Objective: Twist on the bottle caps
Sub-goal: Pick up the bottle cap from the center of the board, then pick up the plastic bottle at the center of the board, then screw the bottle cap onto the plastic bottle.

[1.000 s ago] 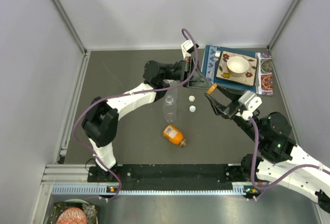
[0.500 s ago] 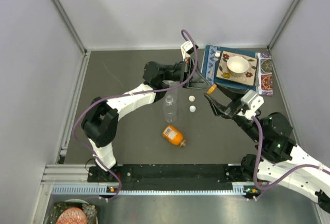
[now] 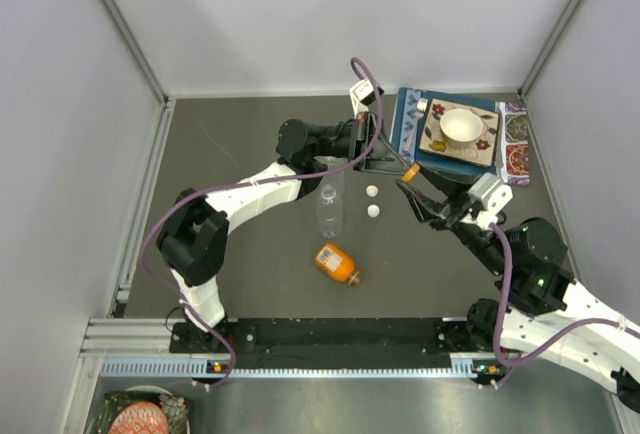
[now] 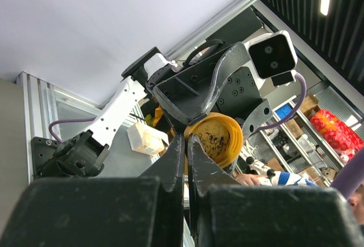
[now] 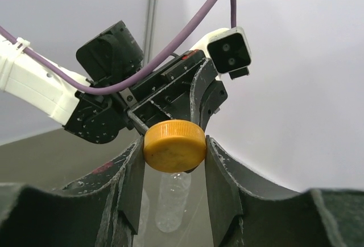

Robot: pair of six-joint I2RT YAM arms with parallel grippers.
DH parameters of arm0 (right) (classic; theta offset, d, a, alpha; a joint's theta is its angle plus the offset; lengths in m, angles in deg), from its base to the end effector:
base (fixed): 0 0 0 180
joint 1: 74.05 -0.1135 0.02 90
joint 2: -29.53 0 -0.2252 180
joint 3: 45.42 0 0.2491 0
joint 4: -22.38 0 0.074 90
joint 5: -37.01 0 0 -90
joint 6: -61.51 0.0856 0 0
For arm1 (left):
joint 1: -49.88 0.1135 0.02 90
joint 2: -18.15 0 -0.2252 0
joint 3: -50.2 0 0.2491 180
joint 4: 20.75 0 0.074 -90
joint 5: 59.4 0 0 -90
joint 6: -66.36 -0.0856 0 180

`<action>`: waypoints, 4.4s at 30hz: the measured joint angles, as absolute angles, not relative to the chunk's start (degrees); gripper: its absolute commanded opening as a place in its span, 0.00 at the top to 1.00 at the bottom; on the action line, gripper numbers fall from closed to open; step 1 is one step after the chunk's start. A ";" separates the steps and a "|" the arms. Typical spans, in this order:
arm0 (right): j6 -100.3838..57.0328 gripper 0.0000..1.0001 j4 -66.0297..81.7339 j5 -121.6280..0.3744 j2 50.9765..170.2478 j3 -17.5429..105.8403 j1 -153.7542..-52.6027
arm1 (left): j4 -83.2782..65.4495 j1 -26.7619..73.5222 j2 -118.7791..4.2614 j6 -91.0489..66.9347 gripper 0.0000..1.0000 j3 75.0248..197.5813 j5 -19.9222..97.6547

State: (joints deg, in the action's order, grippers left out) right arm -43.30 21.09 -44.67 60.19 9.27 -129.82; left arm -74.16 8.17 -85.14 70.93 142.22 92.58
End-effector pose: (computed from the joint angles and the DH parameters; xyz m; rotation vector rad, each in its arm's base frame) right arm 0.1228 0.1585 0.3911 -0.5805 1.0450 0.5441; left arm 0.2489 -0.3231 0.3606 0.7892 1.5416 -2.3825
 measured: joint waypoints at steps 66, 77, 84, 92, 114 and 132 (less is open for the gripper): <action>-32.65 0.72 -1.14 -42.94 48.62 17.40 -129.82 | 24.57 -10.96 -75.41 -82.44 0.19 118.90 37.78; -30.56 0.71 -3.80 -43.10 48.69 17.73 -129.82 | 21.79 -10.98 -75.19 -76.56 0.43 117.85 37.59; -27.04 0.70 -7.85 -45.43 49.21 19.85 -129.82 | 31.76 -11.02 -66.87 -69.53 0.43 121.54 39.86; -22.77 0.69 -13.97 -52.21 53.87 21.59 -129.82 | 45.68 -9.28 -49.62 -61.55 0.47 137.93 45.83; -29.57 0.71 -29.44 -82.02 88.62 40.24 -129.38 | 53.74 -3.90 -40.37 -59.95 0.51 135.64 51.40; -30.40 0.74 -24.98 -84.21 87.88 37.81 -128.88 | 53.24 -3.90 -43.02 -58.42 0.53 139.07 53.78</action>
